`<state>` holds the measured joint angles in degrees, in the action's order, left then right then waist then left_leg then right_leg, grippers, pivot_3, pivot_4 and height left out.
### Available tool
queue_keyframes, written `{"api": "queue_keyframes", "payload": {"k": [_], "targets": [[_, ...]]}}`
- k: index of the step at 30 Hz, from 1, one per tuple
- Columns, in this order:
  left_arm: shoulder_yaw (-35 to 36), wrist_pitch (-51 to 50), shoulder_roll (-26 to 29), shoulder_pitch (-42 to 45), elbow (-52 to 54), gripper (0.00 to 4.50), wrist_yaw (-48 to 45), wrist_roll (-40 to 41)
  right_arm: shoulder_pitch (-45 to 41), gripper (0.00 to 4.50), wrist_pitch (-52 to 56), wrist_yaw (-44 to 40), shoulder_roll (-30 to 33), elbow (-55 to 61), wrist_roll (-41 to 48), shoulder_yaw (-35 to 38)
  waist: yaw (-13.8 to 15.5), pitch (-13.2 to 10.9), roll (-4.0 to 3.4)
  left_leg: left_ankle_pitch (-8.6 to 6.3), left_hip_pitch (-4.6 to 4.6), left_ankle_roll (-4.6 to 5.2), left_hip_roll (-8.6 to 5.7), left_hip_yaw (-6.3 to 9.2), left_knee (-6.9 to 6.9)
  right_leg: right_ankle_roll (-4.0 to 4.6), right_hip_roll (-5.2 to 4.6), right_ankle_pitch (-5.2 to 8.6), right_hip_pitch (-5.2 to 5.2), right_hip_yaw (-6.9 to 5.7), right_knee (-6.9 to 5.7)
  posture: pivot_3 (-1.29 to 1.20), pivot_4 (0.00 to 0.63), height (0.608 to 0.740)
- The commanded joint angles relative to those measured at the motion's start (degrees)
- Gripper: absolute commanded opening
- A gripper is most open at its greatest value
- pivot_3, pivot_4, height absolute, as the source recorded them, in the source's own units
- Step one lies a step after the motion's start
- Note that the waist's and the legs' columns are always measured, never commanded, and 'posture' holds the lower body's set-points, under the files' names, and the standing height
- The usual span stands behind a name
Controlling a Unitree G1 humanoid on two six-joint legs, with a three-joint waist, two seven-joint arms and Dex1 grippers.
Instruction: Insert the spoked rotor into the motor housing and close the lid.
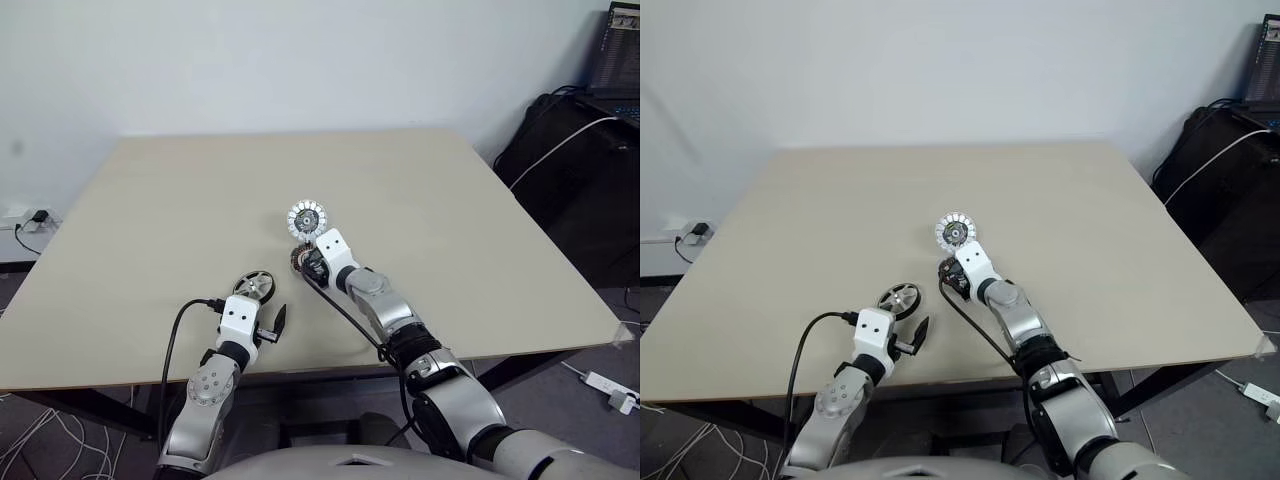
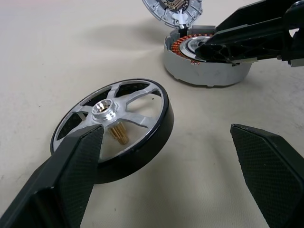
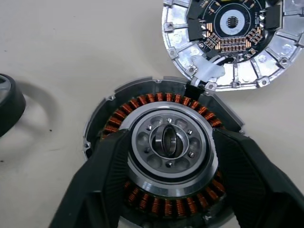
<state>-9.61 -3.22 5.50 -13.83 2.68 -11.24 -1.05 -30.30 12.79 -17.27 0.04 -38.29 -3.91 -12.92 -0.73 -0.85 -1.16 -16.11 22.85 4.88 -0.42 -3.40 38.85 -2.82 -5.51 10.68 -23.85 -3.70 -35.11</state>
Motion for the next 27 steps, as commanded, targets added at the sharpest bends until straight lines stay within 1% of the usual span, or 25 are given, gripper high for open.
{"api": "queue_keyframes", "payload": {"k": [1,4,5,7,9,13,14,27], "targets": [[0.00,1.21,-0.50,0.46,2.44,4.50,0.36,0.20,0.22,2.79,-0.82,-0.35,0.19,4.68,1.18,1.68,0.03,0.00,0.00,0.00,0.00,0.00,0.00,0.00,0.00,0.00,0.00,0.00,0.00,0.00,0.00,0.00,0.000,0.740],[-0.04,1.25,-0.62,0.47,2.21,4.50,0.25,0.17,2.04,2.79,0.05,-1.61,0.53,9.37,2.40,2.27,0.07,0.00,0.00,0.00,0.01,0.00,-0.01,0.00,0.00,0.00,-0.03,0.00,0.00,0.01,0.01,0.00,0.000,0.740],[-0.07,1.25,-0.66,0.55,2.09,4.50,0.20,0.17,2.52,2.61,0.45,-1.55,0.43,10.75,2.87,2.73,0.05,0.00,0.00,0.00,0.01,0.00,-0.01,0.00,0.00,0.00,-0.04,0.00,0.00,0.01,0.01,0.00,0.000,0.740],[-0.21,1.23,-0.73,0.82,1.77,4.50,0.02,0.17,3.29,2.17,1.59,-0.88,0.12,13.45,3.56,3.51,0.07,0.00,0.00,-0.01,0.01,0.01,-0.01,0.00,0.00,0.00,-0.04,0.00,0.00,0.02,0.01,0.00,0.000,0.740],[-0.30,1.18,-0.76,1.03,1.59,4.50,-0.14,0.18,3.50,1.54,3.02,0.88,-0.17,14.82,3.02,3.85,0.06,0.00,0.00,-0.01,0.00,0.01,0.00,0.00,0.00,0.00,-0.04,0.00,-0.01,0.02,0.00,0.00,0.000,0.740],[-0.46,1.10,-0.80,1.20,1.47,4.50,-0.39,0.14,2.41,0.16,6.44,5.58,0.19,13.66,-0.41,3.17,0.12,0.00,0.00,-0.01,0.00,0.00,0.01,0.02,0.00,0.01,-0.07,0.00,-0.02,0.01,-0.02,0.00,0.000,0.740],[-0.47,1.10,-0.78,1.19,1.49,4.50,-0.40,0.12,2.22,0.04,6.99,5.83,0.18,13.36,-0.70,3.00,0.11,0.00,0.00,-0.01,0.01,0.00,0.00,0.01,0.00,0.01,-0.08,0.00,-0.03,0.02,-0.02,0.00,0.000,0.740],[-0.03,1.09,-0.80,0.50,2.06,4.50,0.14,0.13,-0.12,0.04,6.64,5.56,-0.96,8.64,-3.07,0.49,0.04,-0.01,-0.01,-0.01,0.03,0.00,0.00,0.01,0.00,0.02,-0.07,0.00,-0.07,0.04,-0.01,0.00,0.000,0.740]]}}
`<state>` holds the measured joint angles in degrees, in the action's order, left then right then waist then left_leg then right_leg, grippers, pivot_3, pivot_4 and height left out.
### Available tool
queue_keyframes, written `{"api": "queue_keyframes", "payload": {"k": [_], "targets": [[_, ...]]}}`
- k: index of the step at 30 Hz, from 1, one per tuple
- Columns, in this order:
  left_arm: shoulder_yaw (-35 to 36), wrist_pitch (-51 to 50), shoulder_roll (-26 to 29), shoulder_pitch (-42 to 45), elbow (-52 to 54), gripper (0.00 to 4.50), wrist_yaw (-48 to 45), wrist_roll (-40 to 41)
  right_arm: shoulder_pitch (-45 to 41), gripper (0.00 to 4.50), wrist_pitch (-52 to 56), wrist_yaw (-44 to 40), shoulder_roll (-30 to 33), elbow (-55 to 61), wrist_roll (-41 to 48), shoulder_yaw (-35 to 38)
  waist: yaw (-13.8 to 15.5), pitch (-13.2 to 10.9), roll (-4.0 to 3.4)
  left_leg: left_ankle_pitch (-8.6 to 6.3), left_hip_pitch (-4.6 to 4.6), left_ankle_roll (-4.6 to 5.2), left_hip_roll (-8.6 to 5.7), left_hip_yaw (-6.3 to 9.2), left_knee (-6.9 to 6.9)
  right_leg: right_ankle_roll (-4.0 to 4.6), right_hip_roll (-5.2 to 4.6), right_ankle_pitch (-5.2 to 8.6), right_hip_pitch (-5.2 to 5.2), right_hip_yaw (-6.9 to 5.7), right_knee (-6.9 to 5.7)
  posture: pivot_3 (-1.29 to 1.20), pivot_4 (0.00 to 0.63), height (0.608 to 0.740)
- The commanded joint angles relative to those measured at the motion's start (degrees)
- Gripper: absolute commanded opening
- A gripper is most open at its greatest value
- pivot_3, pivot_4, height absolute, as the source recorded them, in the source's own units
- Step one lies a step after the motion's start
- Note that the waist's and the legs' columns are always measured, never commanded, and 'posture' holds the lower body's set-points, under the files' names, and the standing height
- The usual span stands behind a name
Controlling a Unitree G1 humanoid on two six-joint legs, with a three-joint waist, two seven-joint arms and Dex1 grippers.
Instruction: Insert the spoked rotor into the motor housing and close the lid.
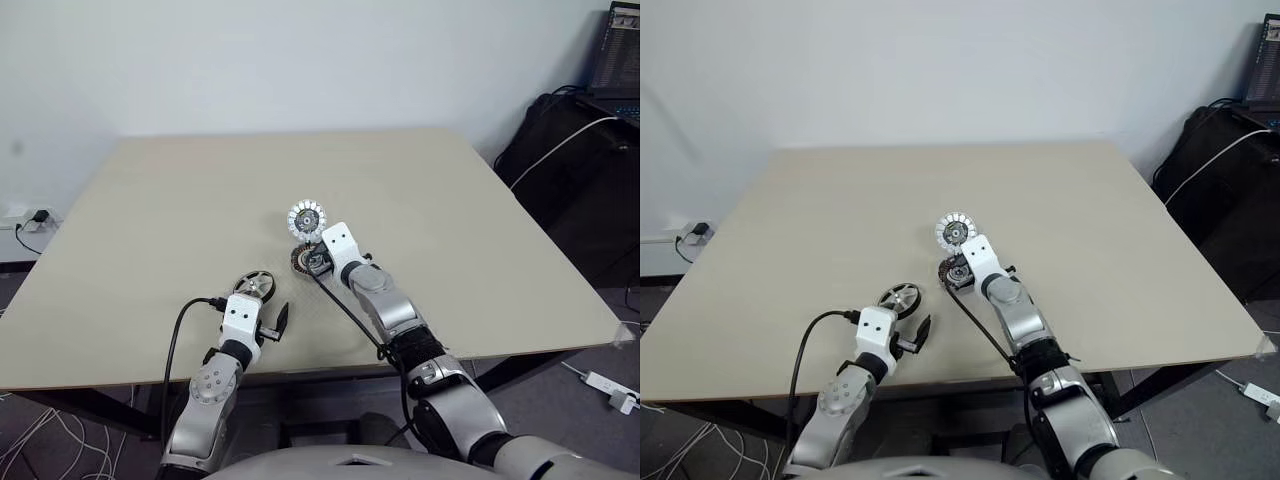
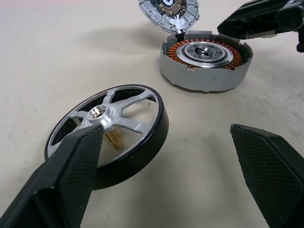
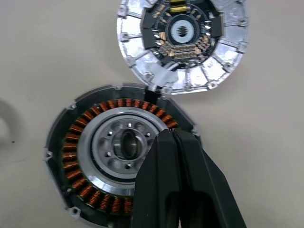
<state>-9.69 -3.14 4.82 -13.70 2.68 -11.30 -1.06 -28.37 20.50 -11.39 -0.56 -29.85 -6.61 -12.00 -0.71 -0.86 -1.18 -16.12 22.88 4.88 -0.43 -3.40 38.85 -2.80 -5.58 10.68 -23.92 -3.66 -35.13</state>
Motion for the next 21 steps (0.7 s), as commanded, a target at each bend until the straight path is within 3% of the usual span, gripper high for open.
{"api": "queue_keyframes", "payload": {"k": [1,21], "targets": [[0.05,1.02,-0.15,0.35,2.08,4.50,0.22,0.13,-2.15,0.04,-1.08,-0.70,-0.51,0.00,-0.30,-0.63,0.03,0.00,0.00,0.00,0.00,0.00,0.00,0.00,0.00,0.00,0.00,0.00,0.00,-0.01,0.00,0.00,0.000,0.740],[-0.31,0.59,-0.05,0.40,2.27,4.50,-0.27,0.14,0.97,0.04,-0.68,-8.53,-0.14,2.76,0.85,-3.32,0.02,-0.01,-0.01,0.00,0.00,0.00,0.00,0.01,0.00,0.00,0.00,0.00,0.00,-0.01,0.00,0.00,0.000,0.740]]}}
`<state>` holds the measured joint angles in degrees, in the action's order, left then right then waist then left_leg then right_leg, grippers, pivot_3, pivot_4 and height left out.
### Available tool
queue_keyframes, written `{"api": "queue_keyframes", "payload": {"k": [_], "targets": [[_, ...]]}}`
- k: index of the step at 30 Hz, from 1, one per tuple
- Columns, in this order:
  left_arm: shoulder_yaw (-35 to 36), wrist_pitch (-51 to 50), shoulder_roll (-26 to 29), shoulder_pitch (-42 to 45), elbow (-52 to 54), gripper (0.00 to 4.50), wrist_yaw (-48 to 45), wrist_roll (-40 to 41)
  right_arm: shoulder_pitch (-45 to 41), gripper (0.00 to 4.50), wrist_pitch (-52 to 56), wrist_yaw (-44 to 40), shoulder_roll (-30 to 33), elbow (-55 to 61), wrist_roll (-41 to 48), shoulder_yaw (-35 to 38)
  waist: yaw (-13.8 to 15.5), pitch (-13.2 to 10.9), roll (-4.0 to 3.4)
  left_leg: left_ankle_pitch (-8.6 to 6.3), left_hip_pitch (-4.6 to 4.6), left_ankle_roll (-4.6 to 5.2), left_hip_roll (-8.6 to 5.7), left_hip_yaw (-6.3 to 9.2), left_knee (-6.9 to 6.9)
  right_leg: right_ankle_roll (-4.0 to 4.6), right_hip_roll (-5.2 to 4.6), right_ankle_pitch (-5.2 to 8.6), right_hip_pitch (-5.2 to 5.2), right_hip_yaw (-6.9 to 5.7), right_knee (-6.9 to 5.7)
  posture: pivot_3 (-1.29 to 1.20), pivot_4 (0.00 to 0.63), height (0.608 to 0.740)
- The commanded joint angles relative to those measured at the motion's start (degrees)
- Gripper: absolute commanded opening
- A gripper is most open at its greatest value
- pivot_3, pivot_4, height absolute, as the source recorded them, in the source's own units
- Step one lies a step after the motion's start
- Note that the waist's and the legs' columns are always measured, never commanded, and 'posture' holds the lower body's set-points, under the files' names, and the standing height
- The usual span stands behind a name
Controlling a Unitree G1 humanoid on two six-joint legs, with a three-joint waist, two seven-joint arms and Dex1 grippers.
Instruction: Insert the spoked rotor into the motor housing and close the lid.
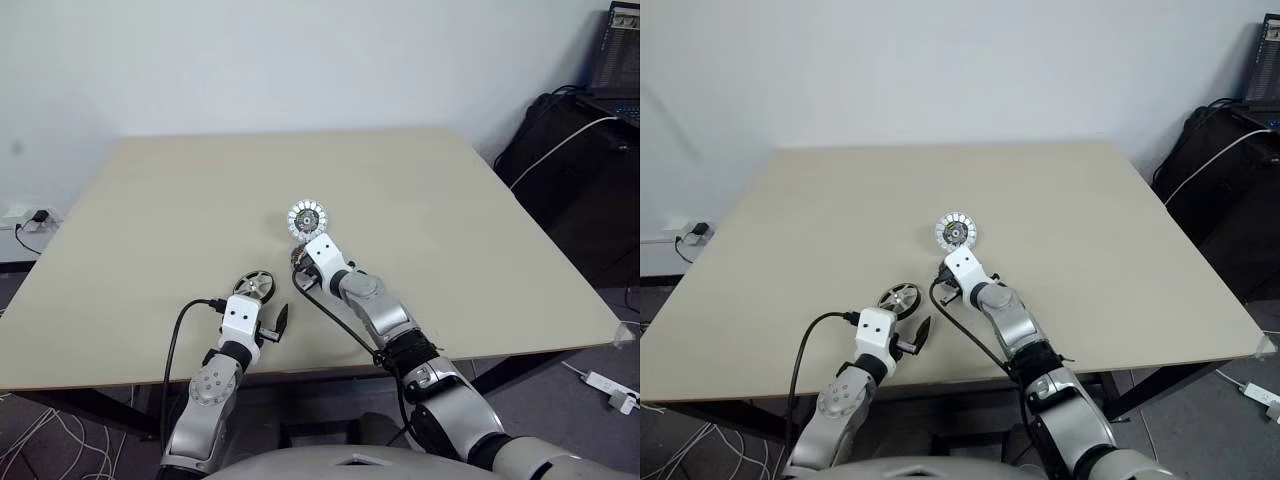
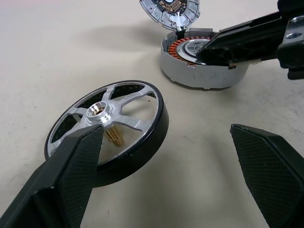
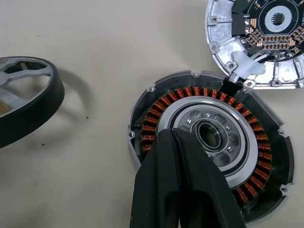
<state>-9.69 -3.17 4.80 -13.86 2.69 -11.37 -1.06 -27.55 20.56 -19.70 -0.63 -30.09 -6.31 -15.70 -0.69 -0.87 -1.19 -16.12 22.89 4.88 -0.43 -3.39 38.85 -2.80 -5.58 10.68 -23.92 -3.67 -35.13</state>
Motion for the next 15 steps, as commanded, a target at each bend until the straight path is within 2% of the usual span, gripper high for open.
{"api": "queue_keyframes", "payload": {"k": [1,8,15], "targets": [[-0.32,0.58,-0.01,0.56,2.28,4.50,-0.25,0.16,0.46,0.04,-1.53,0.02,-0.22,3.51,0.95,0.88,0.02,0.00,0.00,0.00,0.00,0.00,0.00,0.00,0.00,0.00,0.00,0.00,0.00,0.00,0.00,0.00,0.000,0.740],[-0.35,0.45,0.05,0.55,2.25,4.50,-0.55,0.25,-0.05,0.04,-3.95,5.08,-1.22,3.37,1.77,4.49,0.04,0.00,-0.01,0.00,0.01,0.00,0.00,0.01,0.00,0.00,-0.02,0.00,-0.02,0.00,0.00,0.00,0.000,0.740],[-0.29,0.32,0.03,0.49,2.31,4.50,-0.51,0.16,-0.88,0.04,-4.42,5.17,-1.23,0.80,0.16,2.94,-0.01,-0.01,-0.01,-0.01,0.04,-0.01,0.01,0.00,-0.02,0.01,-0.03,0.00,-0.08,0.03,0.00,0.00,0.000,0.740]]}}
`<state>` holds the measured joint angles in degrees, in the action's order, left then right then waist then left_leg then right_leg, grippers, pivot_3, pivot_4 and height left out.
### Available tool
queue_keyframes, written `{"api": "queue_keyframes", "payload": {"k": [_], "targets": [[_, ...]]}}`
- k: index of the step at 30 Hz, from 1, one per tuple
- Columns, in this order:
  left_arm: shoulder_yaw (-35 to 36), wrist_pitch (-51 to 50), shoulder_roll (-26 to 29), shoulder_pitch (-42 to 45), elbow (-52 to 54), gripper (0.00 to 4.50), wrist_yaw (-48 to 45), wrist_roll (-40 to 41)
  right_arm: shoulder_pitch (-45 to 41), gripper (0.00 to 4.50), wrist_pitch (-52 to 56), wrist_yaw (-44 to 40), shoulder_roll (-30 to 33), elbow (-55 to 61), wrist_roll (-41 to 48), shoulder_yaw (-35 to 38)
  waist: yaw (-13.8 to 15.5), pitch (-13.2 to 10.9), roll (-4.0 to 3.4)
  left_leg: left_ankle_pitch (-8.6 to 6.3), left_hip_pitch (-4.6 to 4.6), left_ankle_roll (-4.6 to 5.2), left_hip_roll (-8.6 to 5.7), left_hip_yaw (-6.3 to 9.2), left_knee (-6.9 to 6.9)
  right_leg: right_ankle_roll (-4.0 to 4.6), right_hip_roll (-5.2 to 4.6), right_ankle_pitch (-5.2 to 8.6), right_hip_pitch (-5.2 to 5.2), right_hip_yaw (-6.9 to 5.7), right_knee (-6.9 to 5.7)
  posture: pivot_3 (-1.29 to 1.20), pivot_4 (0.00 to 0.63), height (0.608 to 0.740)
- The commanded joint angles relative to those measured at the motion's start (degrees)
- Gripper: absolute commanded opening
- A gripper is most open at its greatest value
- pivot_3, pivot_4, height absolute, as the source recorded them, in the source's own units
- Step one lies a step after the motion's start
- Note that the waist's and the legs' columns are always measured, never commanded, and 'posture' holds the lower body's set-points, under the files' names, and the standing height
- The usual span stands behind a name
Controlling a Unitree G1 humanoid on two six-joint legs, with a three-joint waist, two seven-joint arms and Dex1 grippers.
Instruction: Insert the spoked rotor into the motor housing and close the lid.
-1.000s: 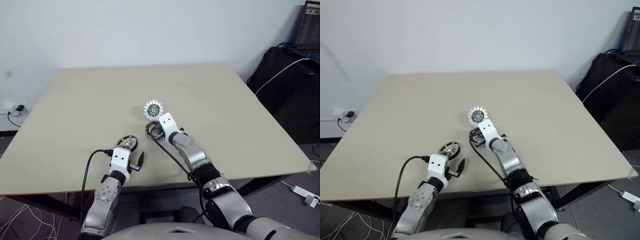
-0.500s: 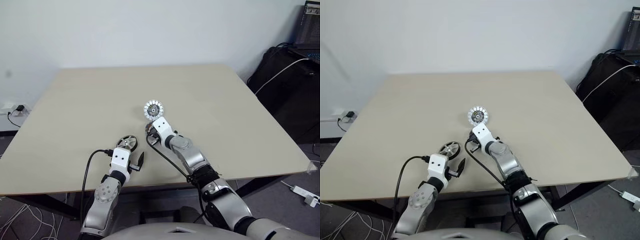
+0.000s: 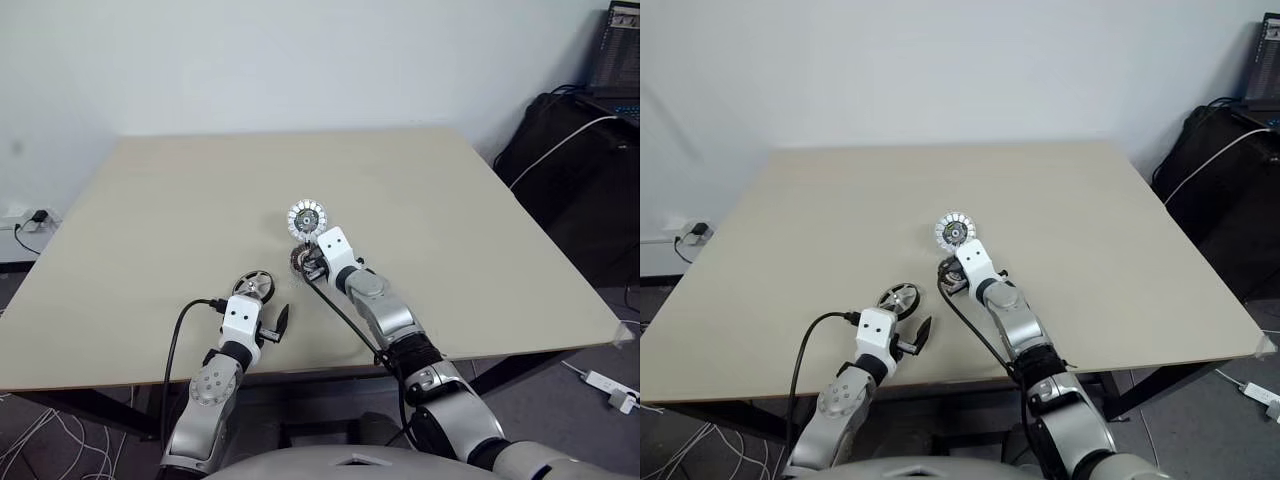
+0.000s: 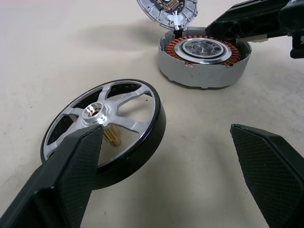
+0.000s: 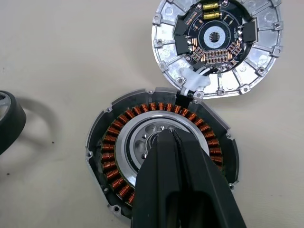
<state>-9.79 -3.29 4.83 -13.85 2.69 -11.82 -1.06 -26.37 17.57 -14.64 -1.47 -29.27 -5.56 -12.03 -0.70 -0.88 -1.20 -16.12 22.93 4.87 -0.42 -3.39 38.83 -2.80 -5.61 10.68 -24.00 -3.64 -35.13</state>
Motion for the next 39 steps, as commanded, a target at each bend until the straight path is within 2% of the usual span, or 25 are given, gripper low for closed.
{"api": "queue_keyframes", "payload": {"k": [1,9,17,22,27,33,39], "targets": [[-0.15,0.43,0.00,0.41,2.38,4.50,-0.04,0.18,-2.26,0.04,-1.58,0.00,-0.49,-0.58,-0.75,-0.94,-0.01,0.00,0.00,0.00,0.00,0.00,0.00,0.00,0.00,0.00,0.00,0.00,0.00,0.00,0.00,0.00,0.000,0.740],[0.12,0.40,-0.03,-0.25,3.02,4.50,0.35,0.19,-3.07,0.04,-2.03,-1.31,-0.81,-3.30,-1.15,-2.25,0.00,-0.01,-0.01,0.00,0.00,0.00,0.00,0.00,0.00,0.01,0.01,0.00,0.00,0.00,0.00,0.00,0.000,0.740],[-0.09,0.27,-0.10,-0.42,3.17,4.50,0.43,0.24,-2.27,0.04,-2.97,-0.54,-0.50,-0.72,-0.31,-0.82,0.00,-0.01,-0.02,0.00,0.01,0.00,0.00,0.00,0.00,0.00,0.00,0.00,-0.01,0.00,0.00,0.00,0.000,0.740],[0.04,0.72,-0.27,-0.60,3.26,4.50,0.59,0.38,1.06,0.04,-2.60,-1.98,0.76,8.22,1.48,0.29,0.09,-0.02,-0.03,0.00,0.06,0.00,0.00,0.00,0.00,0.00,-0.03,0.00,-0.05,0.01,0.01,0.00,0.000,0.740],[3.15,1.26,-2.54,-1.50,3.33,4.50,3.37,2.56,10.41,0.04,-0.50,-7.72,4.32,23.57,3.84,-1.86,0.13,-0.02,-0.01,-0.06,0.12,0.01,0.00,0.01,-0.01,0.03,-0.14,0.02,-0.08,0.01,0.07,0.00,0.000,0.740],[8.21,-5.08,-7.86,-2.21,4.39,4.50,4.30,11.65,21.43,0.04,3.28,-10.58,8.84,38.64,6.23,-2.36,0.21,-0.08,0.07,-0.07,0.14,0.02,0.03,0.02,0.00,-0.03,-0.23,0.05,-0.09,-0.03,0.08,0.00,0.000,0.740],[9.73,-12.32,-10.42,-0.88,5.42,4.50,4.23,19.51,27.76,0.04,7.00,-8.72,10.70,45.79,7.48,-0.75,0.36,-0.20,0.26,-0.07,0.14,0.02,0.06,0.08,0.06,-0.28,-0.20,0.21,-0.04,-0.10,0.08,0.00,0.000,0.740]]}}
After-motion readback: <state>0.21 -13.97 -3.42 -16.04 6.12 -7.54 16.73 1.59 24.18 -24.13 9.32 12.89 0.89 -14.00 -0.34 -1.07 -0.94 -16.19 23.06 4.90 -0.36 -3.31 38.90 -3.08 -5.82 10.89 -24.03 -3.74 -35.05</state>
